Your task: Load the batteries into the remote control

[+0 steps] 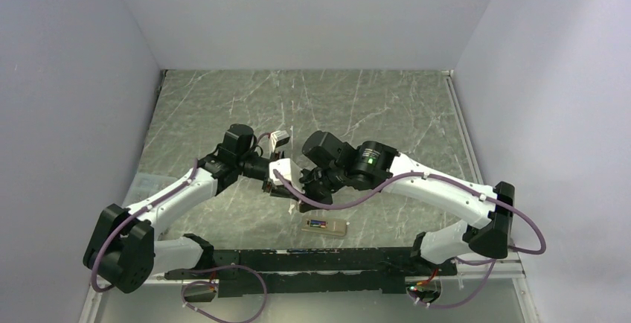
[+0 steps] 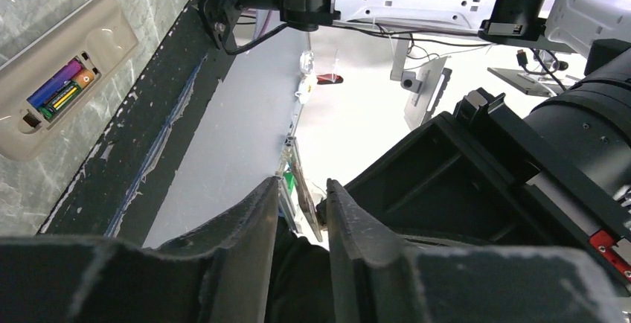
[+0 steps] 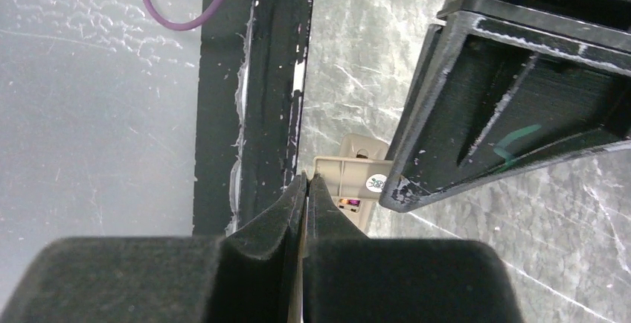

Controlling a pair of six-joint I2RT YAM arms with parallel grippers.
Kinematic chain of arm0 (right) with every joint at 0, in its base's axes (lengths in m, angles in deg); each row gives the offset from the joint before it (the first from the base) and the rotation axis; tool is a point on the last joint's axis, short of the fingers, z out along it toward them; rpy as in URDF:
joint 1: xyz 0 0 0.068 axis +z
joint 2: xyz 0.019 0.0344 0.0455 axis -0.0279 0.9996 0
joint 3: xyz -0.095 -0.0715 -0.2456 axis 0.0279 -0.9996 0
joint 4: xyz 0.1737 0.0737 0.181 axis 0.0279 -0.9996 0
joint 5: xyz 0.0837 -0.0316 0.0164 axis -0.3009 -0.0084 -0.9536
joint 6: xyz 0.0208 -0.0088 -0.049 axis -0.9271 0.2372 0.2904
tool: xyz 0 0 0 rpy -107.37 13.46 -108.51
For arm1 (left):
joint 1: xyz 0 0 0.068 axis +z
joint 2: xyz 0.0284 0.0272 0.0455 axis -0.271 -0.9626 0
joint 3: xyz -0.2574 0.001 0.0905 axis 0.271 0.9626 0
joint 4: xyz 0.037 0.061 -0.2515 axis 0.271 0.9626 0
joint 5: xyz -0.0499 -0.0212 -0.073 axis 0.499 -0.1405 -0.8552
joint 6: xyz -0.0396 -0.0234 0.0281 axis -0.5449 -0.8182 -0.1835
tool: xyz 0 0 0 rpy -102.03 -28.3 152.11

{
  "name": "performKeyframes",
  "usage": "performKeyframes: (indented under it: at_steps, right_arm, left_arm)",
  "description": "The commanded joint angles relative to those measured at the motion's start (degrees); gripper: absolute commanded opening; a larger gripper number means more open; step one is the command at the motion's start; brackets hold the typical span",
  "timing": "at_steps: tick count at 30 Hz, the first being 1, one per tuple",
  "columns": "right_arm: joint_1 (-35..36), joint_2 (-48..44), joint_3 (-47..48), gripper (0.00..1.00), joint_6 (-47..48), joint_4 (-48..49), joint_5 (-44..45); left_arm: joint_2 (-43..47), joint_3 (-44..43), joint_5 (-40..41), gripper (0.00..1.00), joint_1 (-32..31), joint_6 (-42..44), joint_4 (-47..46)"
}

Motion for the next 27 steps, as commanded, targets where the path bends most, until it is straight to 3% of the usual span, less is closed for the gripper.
performKeyframes:
  at_steps: [1, 13, 19, 24, 27]
  right_arm:
    - [0.9, 0.5, 2.9, 0.0, 2.3, -2.4, 0.9]
    - [1.6, 0.6, 3.4, 0.0, 2.5, -3.2, 2.1]
    - [2.2, 0.2, 3.5, 0.0, 2.3, -2.8, 3.4]
    - [2.2, -1.5, 2.6, 0.3, 0.3, -1.3, 5.9]
    - [2.3, -3.8, 0.1, 0.38, -1.5, 0.9, 8.3]
  left_arm:
    - [-0.4, -0.6, -1.6, 0.33, 0.2, 0.3, -1.8]
    - [-1.1, -0.4, -2.2, 0.0, 0.2, -0.2, -3.1]
    - [-0.8, -0.1, -1.6, 0.0, 0.2, -0.3, -3.3]
    - [0.5, 1.0, 0.0, 0.0, 0.2, -1.2, -6.7]
    - [1.8, 1.4, 2.0, 0.0, 0.2, -0.5, -6.1]
